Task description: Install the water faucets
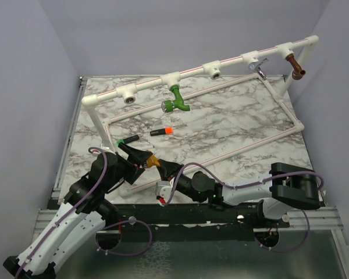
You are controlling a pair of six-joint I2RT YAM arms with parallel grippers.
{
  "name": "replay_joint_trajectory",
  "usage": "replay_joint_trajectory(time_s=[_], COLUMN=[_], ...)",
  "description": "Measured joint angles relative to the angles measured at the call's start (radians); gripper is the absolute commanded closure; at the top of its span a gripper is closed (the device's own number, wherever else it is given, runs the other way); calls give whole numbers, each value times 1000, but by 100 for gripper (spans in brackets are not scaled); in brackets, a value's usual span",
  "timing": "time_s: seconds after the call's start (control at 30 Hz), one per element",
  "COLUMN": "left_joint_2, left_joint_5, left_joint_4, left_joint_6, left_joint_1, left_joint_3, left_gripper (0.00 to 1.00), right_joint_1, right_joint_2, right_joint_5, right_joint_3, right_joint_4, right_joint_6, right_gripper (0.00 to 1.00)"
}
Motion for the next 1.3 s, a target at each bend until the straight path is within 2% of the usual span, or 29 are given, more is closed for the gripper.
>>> replay_joint_trajectory(time_s=[0.27, 0.6, 0.83, 1.0, 1.3], left_joint_2=[-75, -74, 28, 143, 309], left_joint_5=[-31, -40, 11, 113, 240], left_joint_4=[8, 58, 105, 144, 180], left_joint_6=[39, 198, 375, 536, 806], left_joint_1=[0, 0, 0, 0, 0], left_joint_3=[10, 83, 200, 307, 545], left_gripper=[1, 1, 1, 1, 1], right_joint_1=[0, -39, -136, -191, -233], right_joint_2=[-195, -463, -608, -687, -784], right_joint_5=[8, 2, -55, -96, -64], right_joint_3=[-24, -25, -16, -8, 6], right_joint_4=[-172, -515, -716, -809, -939], right_joint_6=[120, 409, 627, 760, 951], right_gripper=[99, 99, 99, 99, 99])
